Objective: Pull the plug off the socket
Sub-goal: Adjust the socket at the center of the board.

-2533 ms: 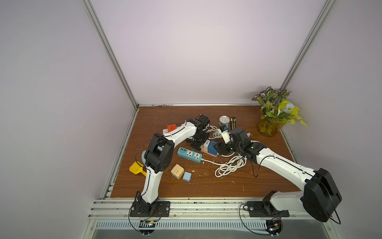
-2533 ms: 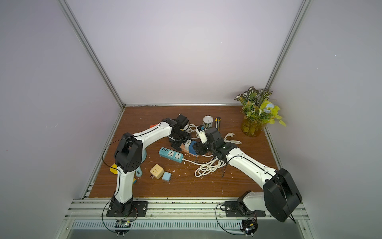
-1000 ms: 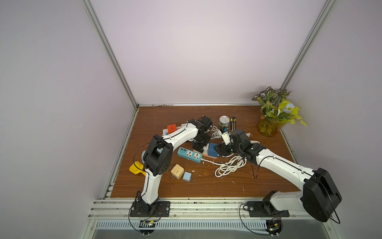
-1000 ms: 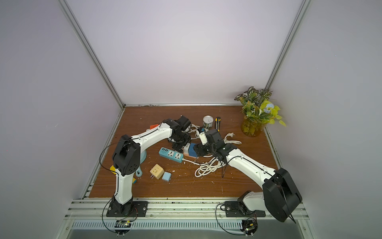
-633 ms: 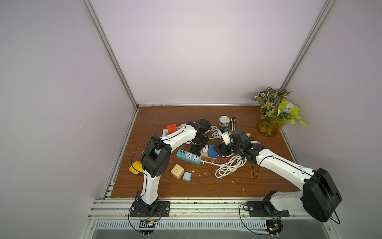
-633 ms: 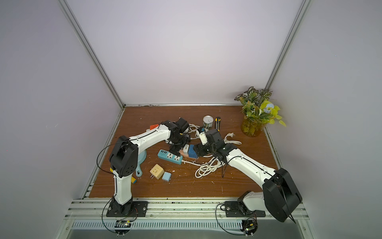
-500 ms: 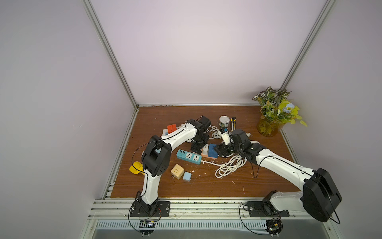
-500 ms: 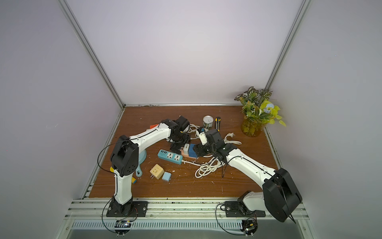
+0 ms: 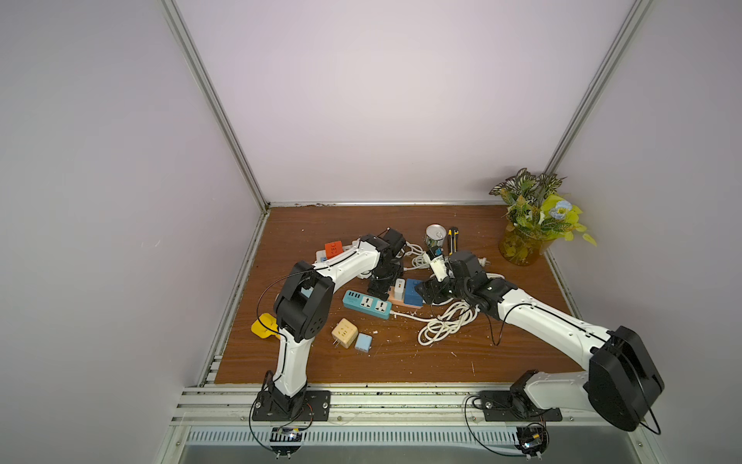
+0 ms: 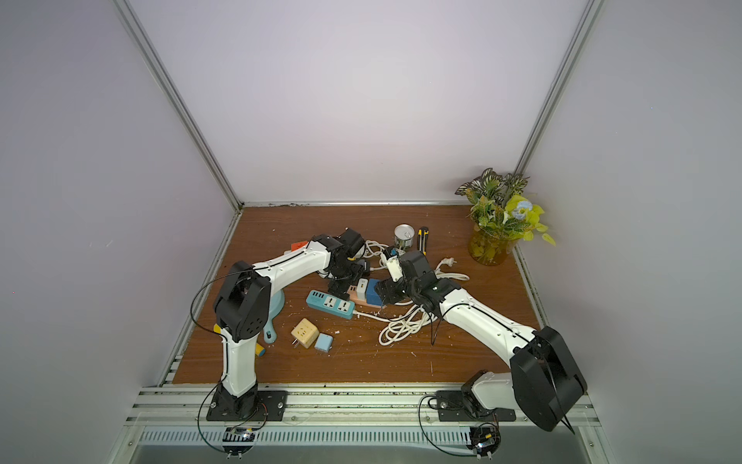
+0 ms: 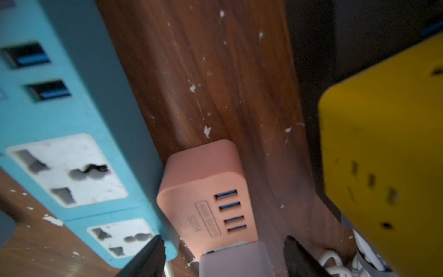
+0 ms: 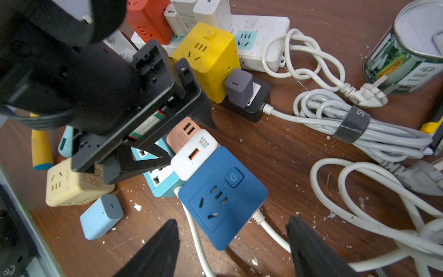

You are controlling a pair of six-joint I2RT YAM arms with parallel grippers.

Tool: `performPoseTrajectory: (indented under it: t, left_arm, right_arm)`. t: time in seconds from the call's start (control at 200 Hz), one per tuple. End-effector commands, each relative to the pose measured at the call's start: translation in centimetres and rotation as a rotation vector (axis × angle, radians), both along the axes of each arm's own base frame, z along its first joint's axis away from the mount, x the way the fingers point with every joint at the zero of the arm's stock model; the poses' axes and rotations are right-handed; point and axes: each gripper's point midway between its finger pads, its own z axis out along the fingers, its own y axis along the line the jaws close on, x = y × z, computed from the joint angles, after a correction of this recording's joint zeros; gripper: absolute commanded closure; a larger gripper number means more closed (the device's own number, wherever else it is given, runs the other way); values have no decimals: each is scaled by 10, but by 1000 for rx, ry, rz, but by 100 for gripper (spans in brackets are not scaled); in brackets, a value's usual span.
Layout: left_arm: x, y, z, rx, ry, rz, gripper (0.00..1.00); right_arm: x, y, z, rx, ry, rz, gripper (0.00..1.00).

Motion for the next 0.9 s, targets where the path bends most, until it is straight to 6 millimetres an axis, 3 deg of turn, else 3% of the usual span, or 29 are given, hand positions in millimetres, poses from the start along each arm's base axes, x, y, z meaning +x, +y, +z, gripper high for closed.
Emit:
performPoseTrajectory:
  t: [0.0, 0.125, 0.345, 0.535, 0.896]
  left_arm:
    - [7, 7, -6, 21, -11, 23, 21]
    - [14, 10, -6, 37, -37, 21, 23]
    - [3, 11, -16, 37, 5, 9, 25]
    - [-3, 11, -6, 26, -7, 20, 25]
    - [-8, 7, -19, 27, 34, 19, 25]
  right_arm:
    - [-1, 2, 13, 33, -25, 15, 23]
    - [-3, 2, 13, 35, -22, 16, 23]
    - [-3, 0, 13, 30, -25, 15, 23]
    - [-3, 1, 11, 28, -20, 13, 23]
    - [-2, 3, 8, 31, -13, 16, 23]
